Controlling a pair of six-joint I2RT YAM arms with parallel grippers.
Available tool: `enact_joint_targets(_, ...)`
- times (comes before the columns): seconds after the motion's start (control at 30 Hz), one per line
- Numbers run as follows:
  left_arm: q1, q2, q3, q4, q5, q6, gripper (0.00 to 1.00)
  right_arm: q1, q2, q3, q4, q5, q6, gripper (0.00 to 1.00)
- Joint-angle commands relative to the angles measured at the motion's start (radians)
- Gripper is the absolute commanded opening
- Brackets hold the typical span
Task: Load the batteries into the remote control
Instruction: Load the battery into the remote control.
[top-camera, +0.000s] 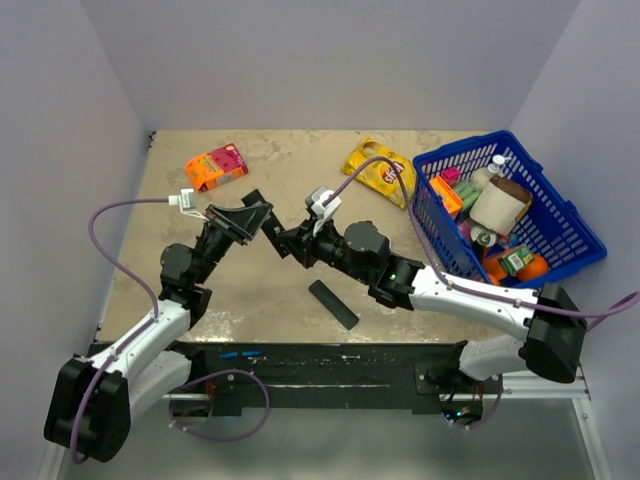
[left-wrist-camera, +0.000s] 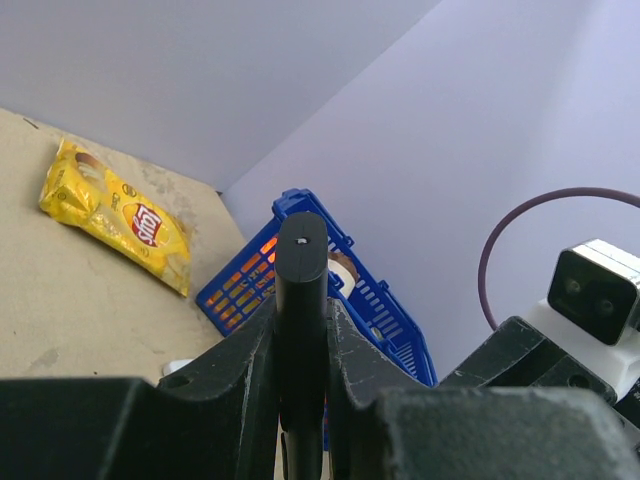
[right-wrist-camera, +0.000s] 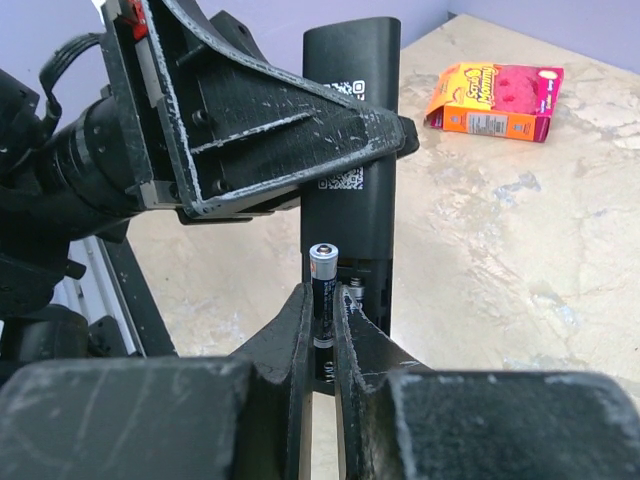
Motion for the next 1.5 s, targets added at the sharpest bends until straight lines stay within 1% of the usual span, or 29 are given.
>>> enact_joint_targets(0.0, 0.005, -0.021, 0.017, 0.068, 0.001, -0.010, 0.00, -0.003, -0.003, 0.011, 0.051, 0.018, 0.014, 0.00)
enact_joint_targets(0.33, 0.005, -0.046, 0.022, 0.057, -0.001, -0.024, 0.00, -0.003, -0.003, -0.035, 0.067, 0.055, 0.000, 0.00)
enact_joint_targets(0.77, 0.004, -0.037, 0.002, 0.043, -0.050, -0.092, 0.00, -0.001, 0.055, -0.018, 0.021, 0.024, -0.038, 0.00)
enact_joint_targets(1.0, -0.004, -0.009, -0.038, 0.089, -0.087, -0.122, 0.00, -0.001, 0.093, -0.006, -0.015, 0.024, -0.032, 0.00)
enact_joint_targets(1.13, -0.004, 0.038, -0.065, 0.154, -0.101, -0.148, 0.00, -0.001, 0.113, -0.009, -0.038, 0.067, -0.029, 0.00)
enact_joint_targets(1.3, -0.007, 0.100, -0.088, 0.256, -0.098, -0.186, 0.00, -0.001, 0.142, -0.018, -0.041, 0.118, -0.011, 0.00)
enact_joint_targets(1.47, -0.025, 0.131, -0.081, 0.278, -0.087, -0.182, 0.00, -0.003, 0.156, -0.025, -0.010, 0.133, -0.008, 0.01)
